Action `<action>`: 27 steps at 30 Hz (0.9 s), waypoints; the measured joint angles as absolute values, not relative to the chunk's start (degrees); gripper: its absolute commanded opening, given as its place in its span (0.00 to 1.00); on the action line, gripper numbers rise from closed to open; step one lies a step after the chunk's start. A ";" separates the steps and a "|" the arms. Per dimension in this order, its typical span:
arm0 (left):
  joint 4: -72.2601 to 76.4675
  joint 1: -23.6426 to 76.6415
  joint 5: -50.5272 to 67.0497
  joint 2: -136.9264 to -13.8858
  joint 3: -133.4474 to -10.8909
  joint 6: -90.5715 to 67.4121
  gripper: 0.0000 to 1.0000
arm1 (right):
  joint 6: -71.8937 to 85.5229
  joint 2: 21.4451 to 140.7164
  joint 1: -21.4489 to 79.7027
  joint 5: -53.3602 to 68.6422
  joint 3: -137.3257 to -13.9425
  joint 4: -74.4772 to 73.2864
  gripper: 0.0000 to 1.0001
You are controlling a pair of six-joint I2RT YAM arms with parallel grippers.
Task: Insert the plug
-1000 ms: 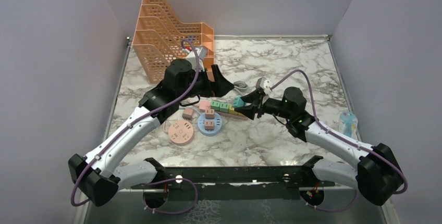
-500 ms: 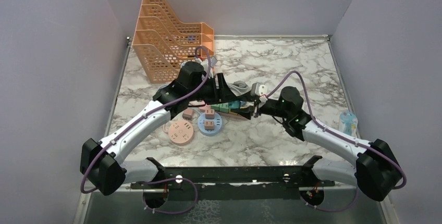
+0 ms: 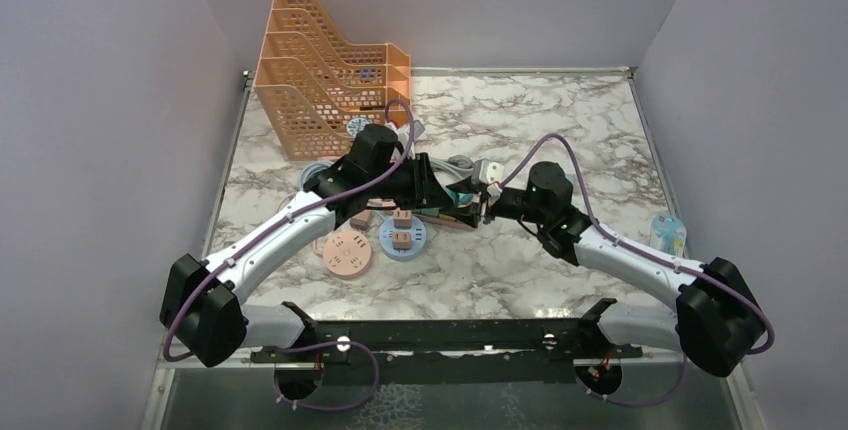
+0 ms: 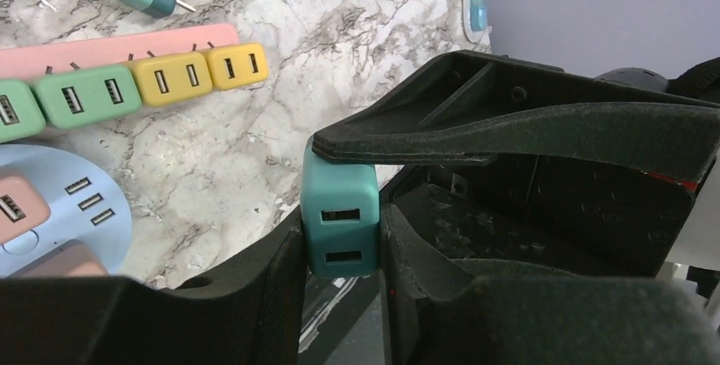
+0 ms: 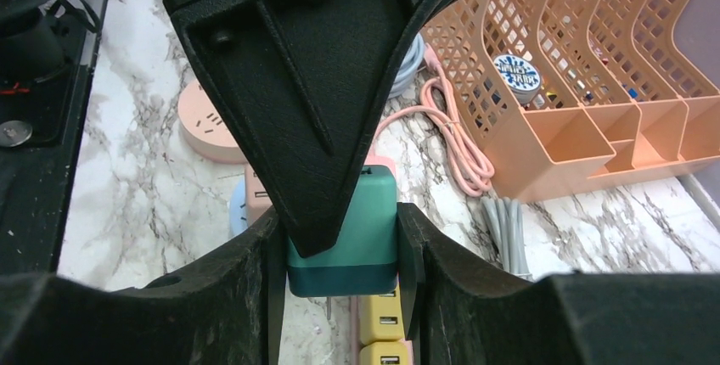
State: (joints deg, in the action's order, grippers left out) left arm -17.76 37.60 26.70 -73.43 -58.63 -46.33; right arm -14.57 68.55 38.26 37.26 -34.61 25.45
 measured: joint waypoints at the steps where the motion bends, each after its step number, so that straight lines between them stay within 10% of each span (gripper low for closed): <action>1: -17.78 37.60 26.70 -73.58 -58.63 -45.87 0.08 | -14.72 68.55 38.26 37.12 -34.63 25.15 0.41; 7: -20.01 37.60 25.58 -73.95 -59.59 -38.06 0.07 | -13.80 68.29 38.33 36.47 -35.53 22.59 0.69; 27: -32.93 36.23 2.70 -59.51 -56.69 16.45 0.12 | -2.59 57.47 38.33 31.29 -30.41 21.80 0.70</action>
